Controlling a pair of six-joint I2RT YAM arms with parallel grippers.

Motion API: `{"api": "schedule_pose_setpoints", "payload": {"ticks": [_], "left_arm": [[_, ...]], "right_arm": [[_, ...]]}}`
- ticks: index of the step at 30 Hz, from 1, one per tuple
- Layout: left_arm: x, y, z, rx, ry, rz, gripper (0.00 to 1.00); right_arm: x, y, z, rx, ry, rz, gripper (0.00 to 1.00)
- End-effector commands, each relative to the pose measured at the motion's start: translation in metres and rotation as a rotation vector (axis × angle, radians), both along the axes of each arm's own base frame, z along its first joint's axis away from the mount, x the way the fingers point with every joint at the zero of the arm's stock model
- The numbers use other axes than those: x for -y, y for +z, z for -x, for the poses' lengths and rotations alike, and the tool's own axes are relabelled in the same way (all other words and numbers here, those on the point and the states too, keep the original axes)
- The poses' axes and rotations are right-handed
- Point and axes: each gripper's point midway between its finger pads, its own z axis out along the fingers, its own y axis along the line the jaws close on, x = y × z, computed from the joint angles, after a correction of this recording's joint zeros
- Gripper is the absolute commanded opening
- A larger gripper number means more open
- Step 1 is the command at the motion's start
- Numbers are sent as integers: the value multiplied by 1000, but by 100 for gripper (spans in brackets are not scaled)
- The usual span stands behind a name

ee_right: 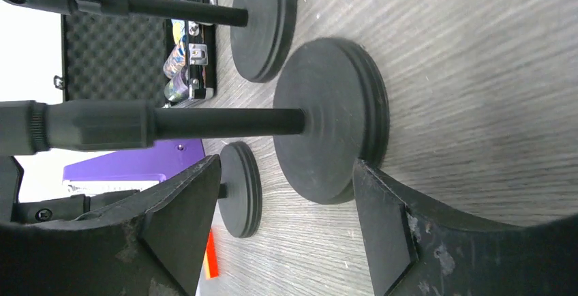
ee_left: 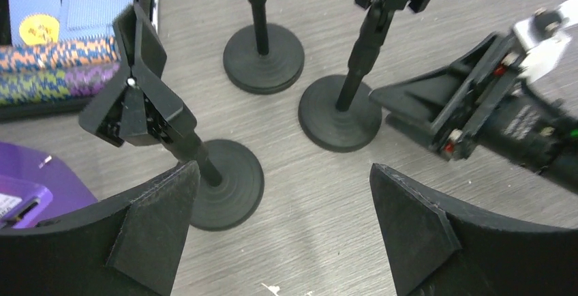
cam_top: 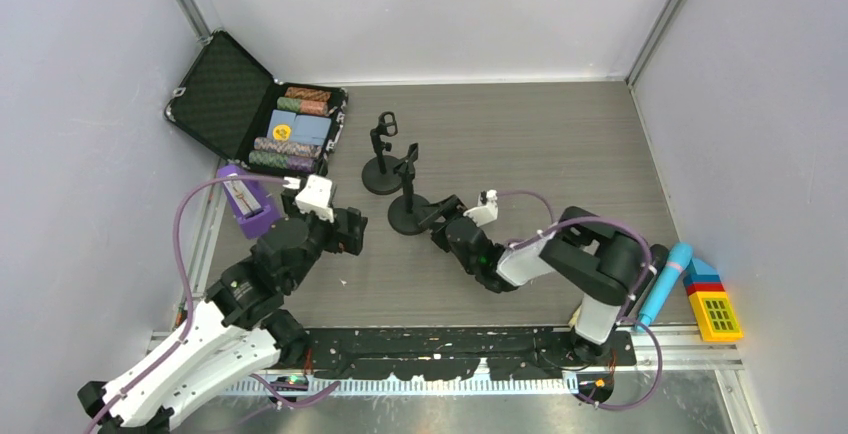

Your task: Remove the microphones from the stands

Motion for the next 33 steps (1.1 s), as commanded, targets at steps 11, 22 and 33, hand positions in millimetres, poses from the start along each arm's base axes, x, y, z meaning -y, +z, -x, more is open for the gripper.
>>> {"api": "schedule_pose_setpoints", "payload": {"ticks": [11,22,33], "left_arm": [[-25,-92,-5,-316,341,-32,100],[-13,-157,-21,-431,405,24,100],[-29,-175,-48,-444,482,128,100]], "right_arm": [[68,66,24,15,28,391,77],[66,91,30,45,82,408,77],[68,87,31,30,84,415,77]]}}
